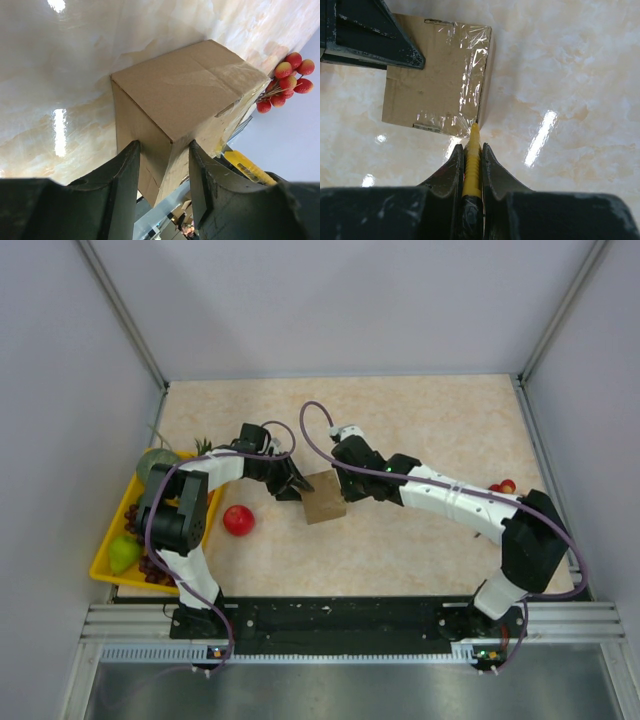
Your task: Unpack the express box
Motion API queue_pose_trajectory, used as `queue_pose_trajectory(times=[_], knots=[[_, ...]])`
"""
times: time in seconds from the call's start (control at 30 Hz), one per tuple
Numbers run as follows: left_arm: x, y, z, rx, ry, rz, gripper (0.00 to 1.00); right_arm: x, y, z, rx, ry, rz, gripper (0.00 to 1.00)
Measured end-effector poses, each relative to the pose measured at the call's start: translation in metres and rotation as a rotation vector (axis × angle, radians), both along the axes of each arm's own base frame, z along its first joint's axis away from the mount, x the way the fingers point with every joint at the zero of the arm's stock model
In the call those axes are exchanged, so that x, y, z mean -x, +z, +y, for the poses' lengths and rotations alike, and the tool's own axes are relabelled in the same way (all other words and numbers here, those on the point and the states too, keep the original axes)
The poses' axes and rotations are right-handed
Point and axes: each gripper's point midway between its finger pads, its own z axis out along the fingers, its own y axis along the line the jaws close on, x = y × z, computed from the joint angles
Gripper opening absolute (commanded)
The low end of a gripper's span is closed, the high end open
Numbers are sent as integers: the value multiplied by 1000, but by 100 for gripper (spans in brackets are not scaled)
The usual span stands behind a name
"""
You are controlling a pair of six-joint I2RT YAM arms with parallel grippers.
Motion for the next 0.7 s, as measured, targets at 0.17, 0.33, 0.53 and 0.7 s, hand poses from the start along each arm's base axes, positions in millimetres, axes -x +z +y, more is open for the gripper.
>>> queue_pose_trajectory(times=[0.17,0.33,0.53,0.7], knots=[[1,0,0,0,3,5,24,3,-1,1,-4,10,14,0],[0,0,1,-4,8,6,26,3,-4,2,3,11,25,0],[0,1,1,-10,11,-1,41,1,-1,3,17,3,36,0],[-1,5,3,-17,15,-33,67,-4,5,6,32,-13,46,0]])
